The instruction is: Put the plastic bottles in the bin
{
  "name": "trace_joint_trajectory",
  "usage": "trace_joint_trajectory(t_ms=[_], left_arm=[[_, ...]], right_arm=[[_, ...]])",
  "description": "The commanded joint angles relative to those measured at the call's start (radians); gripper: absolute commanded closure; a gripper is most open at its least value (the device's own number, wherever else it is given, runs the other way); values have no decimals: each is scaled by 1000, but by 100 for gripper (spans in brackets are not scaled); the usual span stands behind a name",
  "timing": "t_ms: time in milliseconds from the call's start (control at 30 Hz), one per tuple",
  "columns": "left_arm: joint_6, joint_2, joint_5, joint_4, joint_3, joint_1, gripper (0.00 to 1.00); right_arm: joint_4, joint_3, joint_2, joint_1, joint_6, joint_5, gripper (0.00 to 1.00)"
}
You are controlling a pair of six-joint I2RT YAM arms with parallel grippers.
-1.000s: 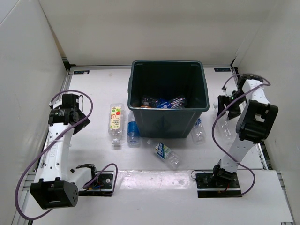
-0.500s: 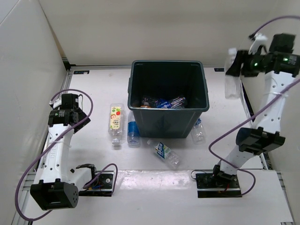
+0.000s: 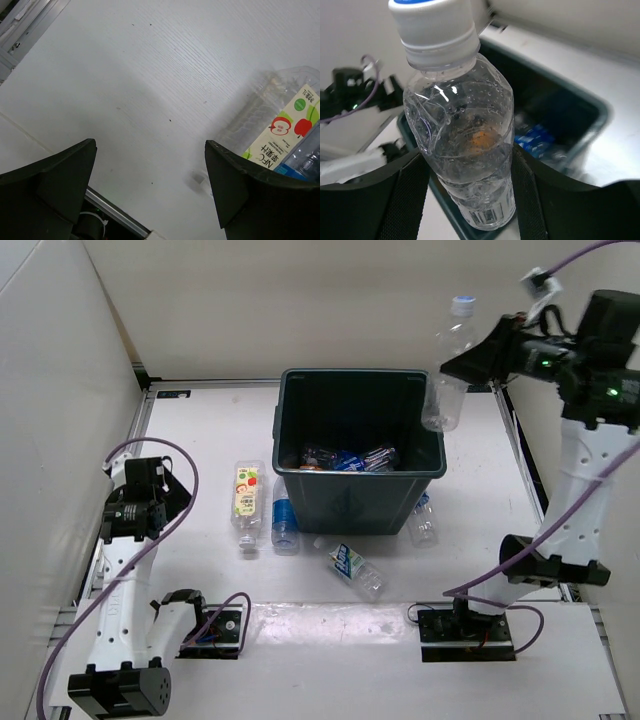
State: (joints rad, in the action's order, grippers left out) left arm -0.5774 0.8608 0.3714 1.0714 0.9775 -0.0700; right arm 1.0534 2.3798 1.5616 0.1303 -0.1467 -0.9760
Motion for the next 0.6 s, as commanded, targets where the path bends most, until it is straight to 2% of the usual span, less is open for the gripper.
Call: trace_joint_trajectory(t_ms=[0, 67, 200, 233, 300, 367, 400, 433, 467, 567], left_arm=[[34, -8, -41, -47, -10, -4, 0], [42, 4, -54, -51, -13, -4, 0], [50, 29, -75, -50, -3, -2, 0], [51, 33, -80, -48, 3, -2, 0], [51, 43, -83, -48, 9, -2, 0], [54, 43, -81, -45, 10, 1, 0], [56, 37, -81, -45, 9, -2, 0], [59, 35, -80, -50, 7, -2, 0], [59, 29, -78, -48, 4, -1, 0], [56, 24, -75, -42, -8, -1, 0]], right_arm=[[146, -24, 34, -112, 117, -67, 100], [191, -54, 17, -191, 194, -12, 99], [218, -91, 8, -274, 246, 89, 56], [220, -88, 17, -273, 252, 105, 50], [188, -52, 18, -253, 236, 123, 25], [140, -7, 23, -215, 187, 132, 18], [99, 13, 22, -187, 156, 138, 10], [71, 12, 12, -169, 130, 137, 10], [-34, -2, -6, -143, 92, 134, 10], [-143, -53, -40, -32, 33, 128, 10]])
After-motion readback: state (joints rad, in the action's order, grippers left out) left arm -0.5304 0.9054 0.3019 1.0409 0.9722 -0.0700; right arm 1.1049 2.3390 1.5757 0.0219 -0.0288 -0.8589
